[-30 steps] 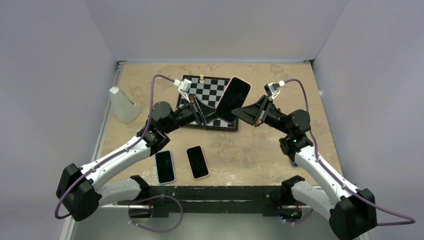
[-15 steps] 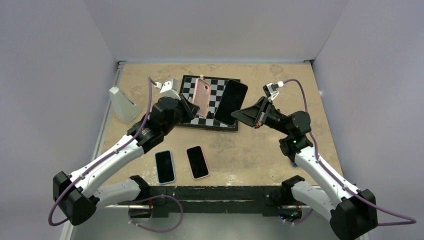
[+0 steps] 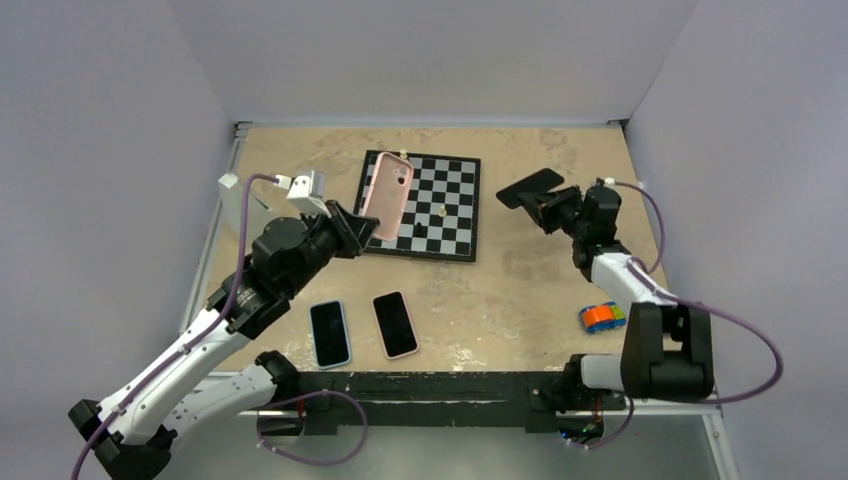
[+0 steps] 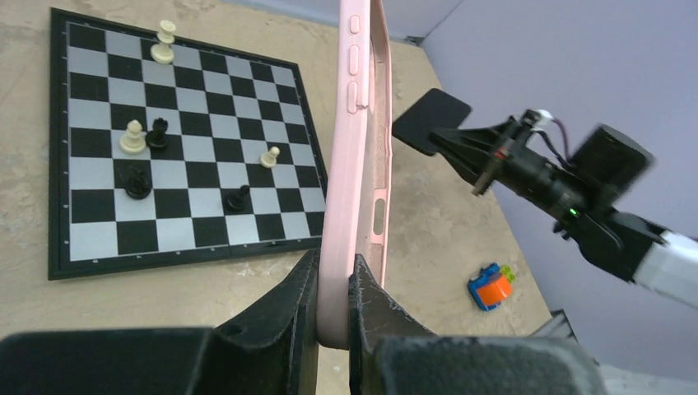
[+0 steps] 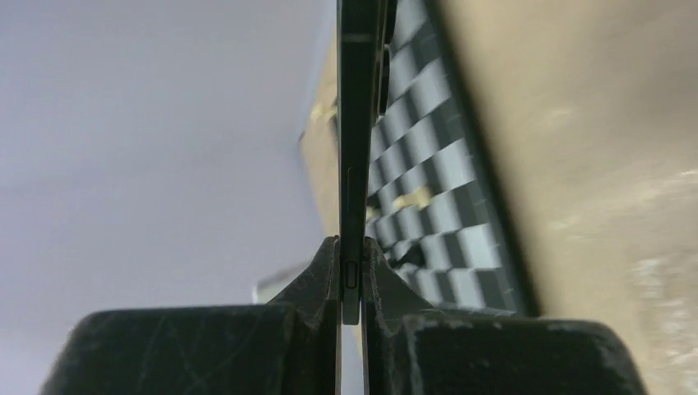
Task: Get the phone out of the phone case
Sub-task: Place the phone at the center of the board.
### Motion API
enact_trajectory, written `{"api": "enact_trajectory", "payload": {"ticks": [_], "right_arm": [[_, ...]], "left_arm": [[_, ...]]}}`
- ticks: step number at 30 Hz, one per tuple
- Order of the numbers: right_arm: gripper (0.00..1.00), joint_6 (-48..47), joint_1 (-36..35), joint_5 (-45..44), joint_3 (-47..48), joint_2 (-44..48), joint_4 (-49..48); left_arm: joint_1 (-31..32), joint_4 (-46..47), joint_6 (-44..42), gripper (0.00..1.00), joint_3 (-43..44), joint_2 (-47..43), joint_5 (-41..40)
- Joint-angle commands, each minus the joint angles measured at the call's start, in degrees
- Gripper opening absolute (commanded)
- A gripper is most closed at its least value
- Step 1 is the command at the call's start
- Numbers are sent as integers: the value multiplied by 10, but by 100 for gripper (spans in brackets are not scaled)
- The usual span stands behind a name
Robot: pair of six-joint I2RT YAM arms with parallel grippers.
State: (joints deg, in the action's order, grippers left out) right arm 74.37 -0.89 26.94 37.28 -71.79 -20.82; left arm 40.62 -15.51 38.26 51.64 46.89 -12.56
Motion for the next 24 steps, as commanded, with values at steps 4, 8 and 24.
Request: {"api": "enact_trajectory", "payload": {"ticks": [4,8,24], "right_arm": [[0,49,31,-255,91,-124,-8],[0,94,41,-299,151,-217,-5],[0,117,48,-282,343,-446,50]], "left_arm": [[2,24,-15,0,-50,-49,152],[2,26,-5,0,-64,-52,222],[3,5,-13,0,-74,-74,320]]}}
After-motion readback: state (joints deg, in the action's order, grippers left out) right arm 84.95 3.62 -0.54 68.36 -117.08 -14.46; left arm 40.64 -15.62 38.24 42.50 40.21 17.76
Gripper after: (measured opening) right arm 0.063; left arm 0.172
